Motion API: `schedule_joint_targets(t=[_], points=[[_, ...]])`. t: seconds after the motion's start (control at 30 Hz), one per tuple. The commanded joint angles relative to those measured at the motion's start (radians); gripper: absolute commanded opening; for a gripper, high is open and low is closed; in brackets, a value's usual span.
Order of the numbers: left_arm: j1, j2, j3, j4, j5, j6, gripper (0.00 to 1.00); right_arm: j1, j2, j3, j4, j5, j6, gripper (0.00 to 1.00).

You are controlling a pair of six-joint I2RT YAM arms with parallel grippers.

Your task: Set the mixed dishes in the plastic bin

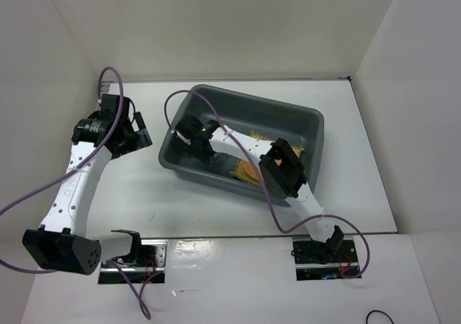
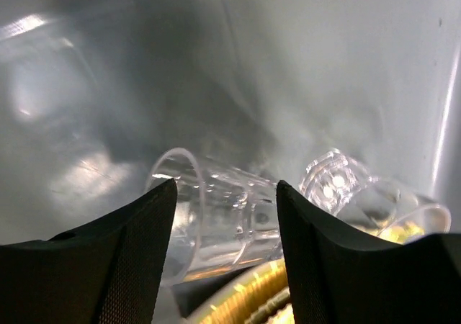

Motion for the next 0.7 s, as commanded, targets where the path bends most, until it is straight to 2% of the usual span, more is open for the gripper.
schedule_joint_targets(t=[0.0,0.17,0.5,0.6,0.67], points=[[0.005,0.002,-0.006,0.021,0.009,0.02,1.0,0.033,-0.048,-0.015,-0.062,0.099,-0.032,0.63],[0.005,-0.007,-0.015,0.021,0.009,0.02,1.0,0.033,-0.048,-0.015,-0.073,0.144,-0.05,0.54],[0.005,-0.016,-0.015,0.021,0.009,0.02,1.0,0.042,-0.048,0.044,-0.073,0.162,-0.041,0.12],[0.005,-0.016,-0.015,0.021,0.009,0.02,1.0,0.042,-0.048,0.115,-0.062,0.153,-0.041,0.04],[0.005,-0.016,-0.015,0.021,0.009,0.02,1.0,0.042,-0.058,0.156,-0.062,0.127,-0.03,0.02]])
